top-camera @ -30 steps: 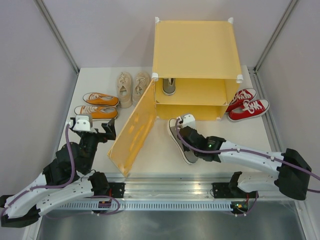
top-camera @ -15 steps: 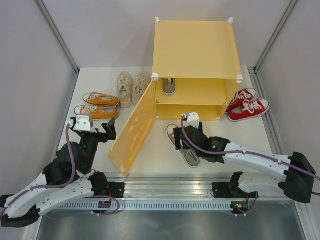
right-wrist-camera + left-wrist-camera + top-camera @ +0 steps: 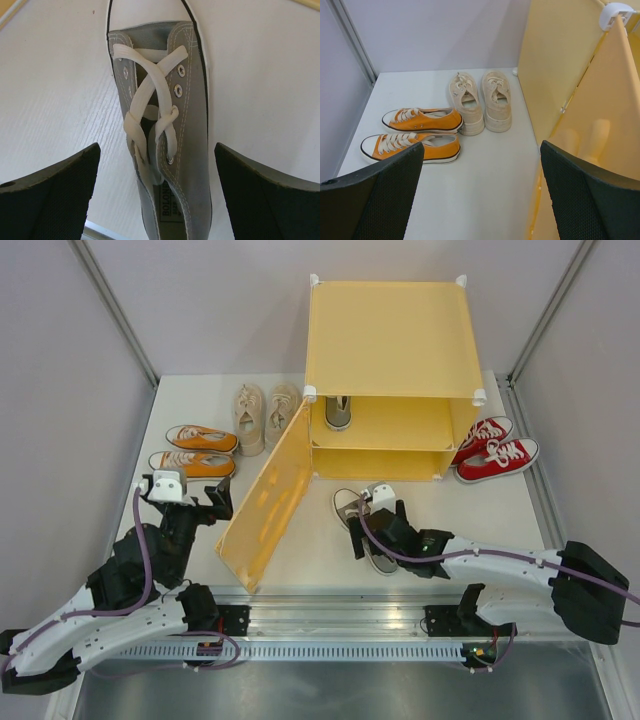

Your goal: Place and organize the shoes in the shoe cabinet

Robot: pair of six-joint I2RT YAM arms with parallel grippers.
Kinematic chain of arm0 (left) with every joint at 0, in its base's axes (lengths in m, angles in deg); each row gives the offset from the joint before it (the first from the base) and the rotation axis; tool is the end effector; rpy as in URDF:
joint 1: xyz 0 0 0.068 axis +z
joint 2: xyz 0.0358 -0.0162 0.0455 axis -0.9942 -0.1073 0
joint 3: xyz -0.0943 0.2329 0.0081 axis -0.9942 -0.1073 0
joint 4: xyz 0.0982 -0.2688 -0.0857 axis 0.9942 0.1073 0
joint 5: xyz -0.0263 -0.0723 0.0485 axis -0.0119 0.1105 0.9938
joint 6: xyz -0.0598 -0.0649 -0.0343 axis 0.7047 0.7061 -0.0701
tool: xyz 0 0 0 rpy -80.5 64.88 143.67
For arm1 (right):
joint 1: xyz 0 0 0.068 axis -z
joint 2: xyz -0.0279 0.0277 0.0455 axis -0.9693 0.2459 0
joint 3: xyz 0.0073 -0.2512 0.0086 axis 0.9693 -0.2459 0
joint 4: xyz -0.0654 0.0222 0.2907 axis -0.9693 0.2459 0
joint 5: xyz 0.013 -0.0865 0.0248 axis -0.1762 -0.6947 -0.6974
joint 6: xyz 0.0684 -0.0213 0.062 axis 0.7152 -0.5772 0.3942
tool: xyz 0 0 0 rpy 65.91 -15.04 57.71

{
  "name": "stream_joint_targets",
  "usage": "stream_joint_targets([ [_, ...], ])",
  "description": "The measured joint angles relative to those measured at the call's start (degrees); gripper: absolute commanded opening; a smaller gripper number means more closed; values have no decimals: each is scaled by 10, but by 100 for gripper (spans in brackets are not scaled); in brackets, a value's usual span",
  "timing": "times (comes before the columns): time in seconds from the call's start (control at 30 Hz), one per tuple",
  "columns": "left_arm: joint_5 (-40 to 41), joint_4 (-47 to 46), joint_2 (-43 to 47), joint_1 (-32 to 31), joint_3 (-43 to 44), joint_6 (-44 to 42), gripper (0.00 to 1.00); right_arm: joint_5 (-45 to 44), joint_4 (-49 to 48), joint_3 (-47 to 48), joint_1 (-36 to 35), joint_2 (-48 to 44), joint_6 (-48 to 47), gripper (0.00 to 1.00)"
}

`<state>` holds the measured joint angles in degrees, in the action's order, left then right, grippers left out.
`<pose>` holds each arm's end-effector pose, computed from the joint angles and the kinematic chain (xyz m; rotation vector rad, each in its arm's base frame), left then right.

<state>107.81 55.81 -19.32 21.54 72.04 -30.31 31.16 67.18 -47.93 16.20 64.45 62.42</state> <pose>0.1339 -0.1009 0.3771 0.0423 1.5398 -0.1054 0.1820 0.2371 0.1119 -0.3869 2.2516 0.2884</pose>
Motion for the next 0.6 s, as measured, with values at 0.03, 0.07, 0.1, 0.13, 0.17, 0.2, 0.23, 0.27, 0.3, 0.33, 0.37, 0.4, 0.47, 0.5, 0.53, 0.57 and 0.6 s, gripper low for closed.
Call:
stream_joint_targets([
  [0.03,0,0,-1,0,0,0,100,1,-8,-1,0,9,-3,98],
  [0.07,0,0,-2,0,0,0,100,1,-21,-5,0,19,-5,98],
  [0.1,0,0,-3,0,0,0,100,1,-34,-9,0,28,-7,98],
  [0.13,0,0,-3,0,0,0,100,2,-43,-12,0,37,-8,98],
  [0.17,0,0,-4,0,0,0,100,2,-54,-17,0,46,-9,98],
  [0.2,0,0,-5,0,0,0,100,2,-65,-23,0,56,-10,98],
  [0.23,0,0,-6,0,0,0,100,3,-73,-27,0,65,-10,98],
  [0.27,0,0,-6,0,0,0,100,4,-80,-31,0,75,-10,98],
  [0.3,0,0,-6,0,0,0,100,5,-87,-35,0,82,-10,98],
  [0.33,0,0,-7,0,0,0,100,6,-93,-39,0,88,-10,98],
  [0.37,0,0,-7,0,0,0,100,7,-98,-42,0,91,-10,98],
  [0.4,0,0,-7,0,0,0,100,7,-102,-44,0,92,-11,98],
  [0.47,0,0,-8,0,0,0,100,7,-110,-47,0,92,-12,98],
  [0.5,0,0,-9,0,0,0,100,7,-113,-49,0,92,-12,98],
  [0.53,0,0,-9,0,0,0,100,7,-116,-50,0,92,-13,98],
  [0.57,-1,0,-9,0,0,0,100,7,-118,-51,0,92,-13,98],
  [0.6,-1,0,-9,0,0,0,100,7,-121,-52,0,93,-14,97],
])
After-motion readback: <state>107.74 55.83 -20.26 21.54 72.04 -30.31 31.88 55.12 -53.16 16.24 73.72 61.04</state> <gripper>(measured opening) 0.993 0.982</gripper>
